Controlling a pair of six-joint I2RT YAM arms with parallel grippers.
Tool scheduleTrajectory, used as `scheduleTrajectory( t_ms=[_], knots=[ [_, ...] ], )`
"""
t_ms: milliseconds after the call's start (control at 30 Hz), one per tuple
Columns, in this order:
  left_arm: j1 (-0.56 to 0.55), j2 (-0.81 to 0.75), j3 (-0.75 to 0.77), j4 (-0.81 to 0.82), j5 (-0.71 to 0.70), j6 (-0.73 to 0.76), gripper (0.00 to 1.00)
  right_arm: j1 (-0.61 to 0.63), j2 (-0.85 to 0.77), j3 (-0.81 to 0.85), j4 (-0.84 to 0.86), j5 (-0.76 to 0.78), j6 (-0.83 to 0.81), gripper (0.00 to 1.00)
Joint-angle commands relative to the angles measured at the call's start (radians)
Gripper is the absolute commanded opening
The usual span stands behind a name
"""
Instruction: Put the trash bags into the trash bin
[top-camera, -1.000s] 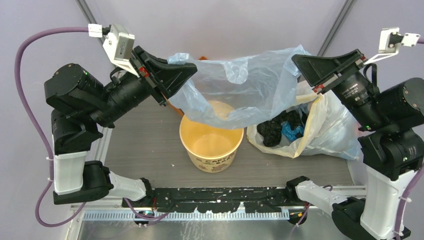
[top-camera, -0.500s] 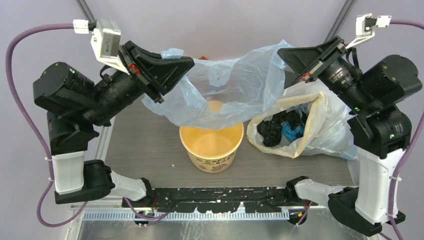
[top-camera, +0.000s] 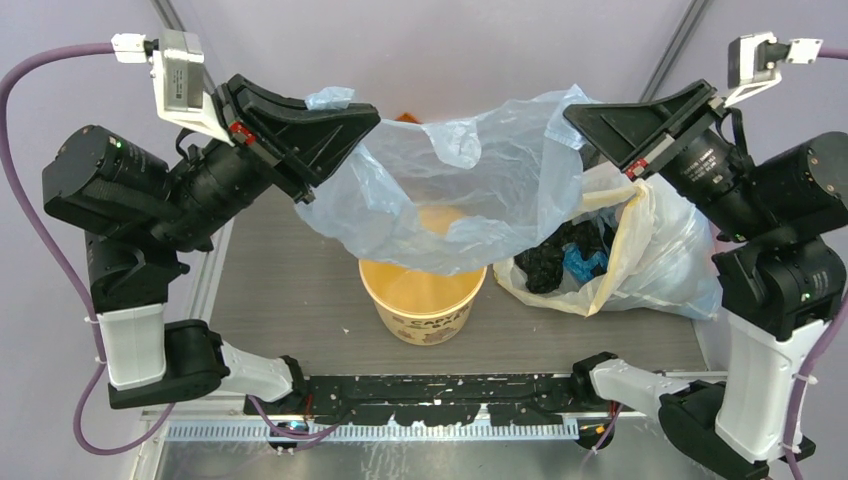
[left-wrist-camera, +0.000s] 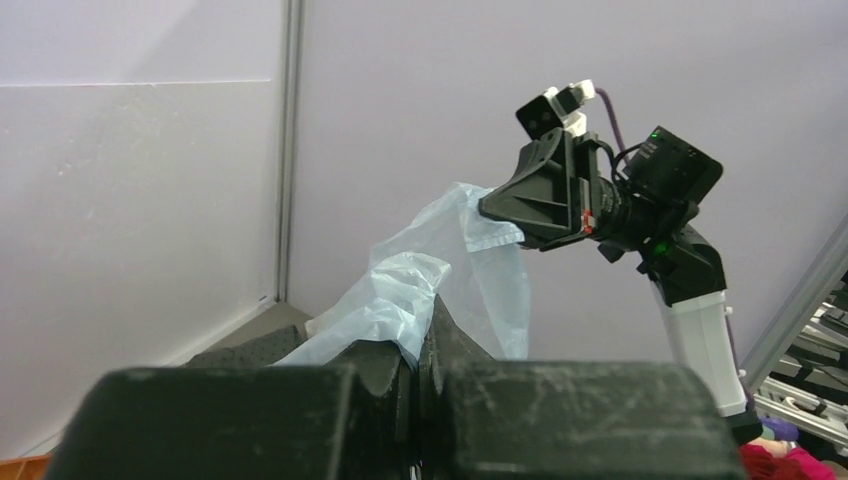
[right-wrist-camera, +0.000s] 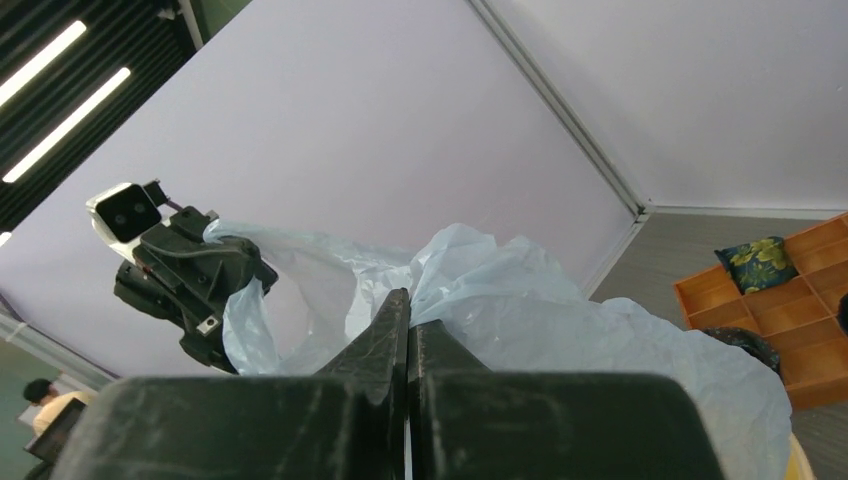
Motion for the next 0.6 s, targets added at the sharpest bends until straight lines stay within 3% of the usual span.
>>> scheduleTrajectory(
  t_ms=[0,333,567],
  knots=[
    [0.0,-0.025,0.023,0.053,0.03,-0.028,0.01,0.002,0.017,-0.013,0.069,-0.048,0.087,0.01],
    [0.0,0.004,0.05,0.01,-0.045,-0.041,0.0,0.003,0.016,0.001,0.018,-0.017,0.096,0.01],
    [0.0,0.033,-0.038,-0.006,-0.154,0.009,0.01,0.002,0.016,-0.053,-0.114,0.076,-0.023,0.01]
  ],
)
